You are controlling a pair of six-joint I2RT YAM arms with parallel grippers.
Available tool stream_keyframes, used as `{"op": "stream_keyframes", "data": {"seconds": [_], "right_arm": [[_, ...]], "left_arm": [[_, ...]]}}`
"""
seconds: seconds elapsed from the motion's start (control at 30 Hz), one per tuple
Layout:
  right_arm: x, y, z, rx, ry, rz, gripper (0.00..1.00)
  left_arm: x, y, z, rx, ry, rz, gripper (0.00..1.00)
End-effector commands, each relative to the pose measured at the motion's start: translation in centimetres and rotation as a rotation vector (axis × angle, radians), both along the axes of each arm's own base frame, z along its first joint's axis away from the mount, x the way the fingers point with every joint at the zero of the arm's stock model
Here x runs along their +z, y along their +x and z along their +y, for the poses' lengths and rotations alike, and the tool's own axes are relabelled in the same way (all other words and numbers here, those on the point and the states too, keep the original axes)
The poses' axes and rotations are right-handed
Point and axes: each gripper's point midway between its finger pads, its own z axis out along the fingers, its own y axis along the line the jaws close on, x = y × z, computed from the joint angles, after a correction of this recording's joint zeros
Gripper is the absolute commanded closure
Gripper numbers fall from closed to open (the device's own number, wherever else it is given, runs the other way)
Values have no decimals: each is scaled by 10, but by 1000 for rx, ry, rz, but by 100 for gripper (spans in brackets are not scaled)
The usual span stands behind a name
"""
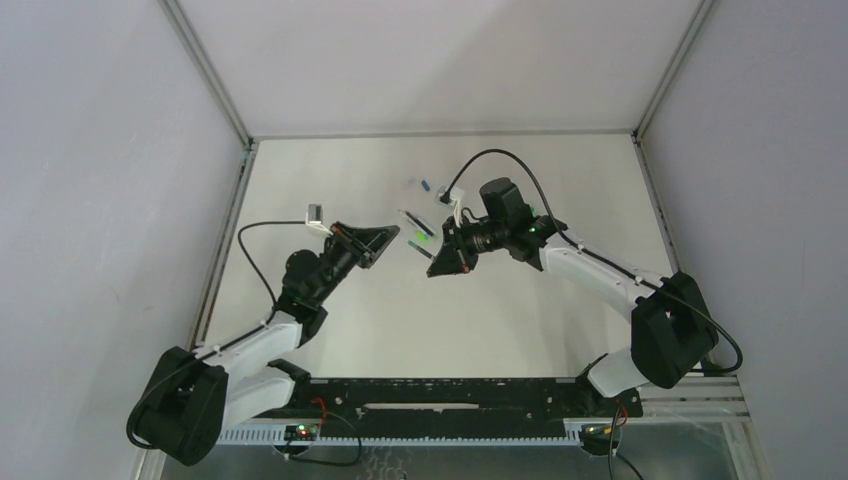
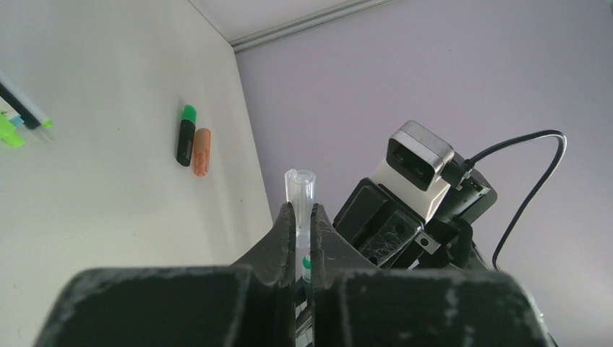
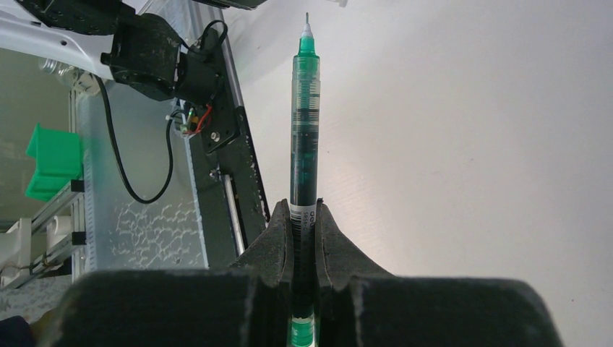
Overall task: Insert the pens into the pen caps
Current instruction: Insert the pen cap onto the pen.
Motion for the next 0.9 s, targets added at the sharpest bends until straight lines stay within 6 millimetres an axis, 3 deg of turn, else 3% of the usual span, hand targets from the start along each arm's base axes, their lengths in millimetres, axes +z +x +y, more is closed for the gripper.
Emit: {"op": "stream_keyframes", "data": {"seconds": [0.0,0.57,0.87], "right_arm": [[11,2,4,-11,16,-40,100],[14,3,5,-28,21,-25,100],[8,13,3,-97,-8,-18,100]], "left_arm": [[23,0,-2,-2,-40,-60,100],[19,0,-9,-14,-42,-48,100],[20,-2,-14,-25,-55,-45,100]]}}
